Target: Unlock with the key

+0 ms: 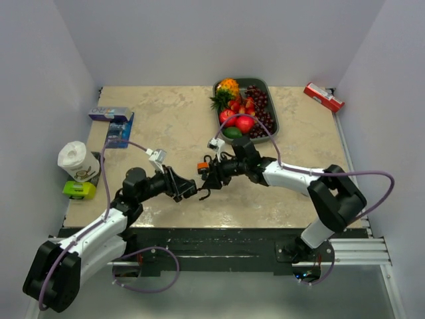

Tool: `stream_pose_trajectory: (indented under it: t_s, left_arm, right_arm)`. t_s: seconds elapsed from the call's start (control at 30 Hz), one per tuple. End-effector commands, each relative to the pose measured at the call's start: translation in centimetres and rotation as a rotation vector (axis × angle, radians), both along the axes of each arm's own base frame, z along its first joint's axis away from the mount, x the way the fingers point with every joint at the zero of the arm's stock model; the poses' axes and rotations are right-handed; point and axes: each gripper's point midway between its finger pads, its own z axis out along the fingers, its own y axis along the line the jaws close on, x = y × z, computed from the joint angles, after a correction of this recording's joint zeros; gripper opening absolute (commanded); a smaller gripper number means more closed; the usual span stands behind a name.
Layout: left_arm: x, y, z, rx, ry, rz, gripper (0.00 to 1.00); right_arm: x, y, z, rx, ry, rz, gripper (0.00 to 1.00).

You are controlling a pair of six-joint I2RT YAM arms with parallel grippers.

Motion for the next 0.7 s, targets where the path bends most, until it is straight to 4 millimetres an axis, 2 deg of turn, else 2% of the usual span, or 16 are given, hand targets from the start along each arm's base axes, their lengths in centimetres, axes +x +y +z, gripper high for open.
stream_pose_trajectory:
  t_s: [0.0,0.1,0.2,0.37,0.47,0.5,0.67]
  left_arm:
    - [1.8,1.3,1.8,-0.123,-0.065,0.172,0.00]
    - [2.4,2.2,1.3,-0.138,-0.057,0.251,0.00]
    - [3.0,3.2,0.8,-0.153,-0.053,0.324,0.00]
    - [4.0,5.3,-0.8,-0.149,-0.034,0.473,0.00]
    - [4.7,6.7,-1.6,-0.146,-0.026,0.565,0.00]
    - [5.1,7.6,-2.0,-0.141,-0.024,0.621,0.00]
    - [6.0,9.0,-1.9,-0.153,-0.038,0.718,0.00]
  right_arm:
    - [3.8,1.2,0.5,0.007,-0.054,-0.103,0.54]
    - [4.1,1.4,-0.9,-0.003,-0.027,-0.113,0.64]
    - [3.9,1.2,-2.0,-0.015,-0.007,-0.123,0.67]
    - [3.3,0.4,-2.5,-0.019,-0.004,-0.150,0.69]
    - [3.2,-0.2,-1.5,-0.010,-0.028,-0.178,0.69]
    - [3.2,-0.4,-0.6,0.005,-0.042,-0.186,0.70]
    - [3.1,-1.4,1.7,0.031,-0.087,-0.242,0.71]
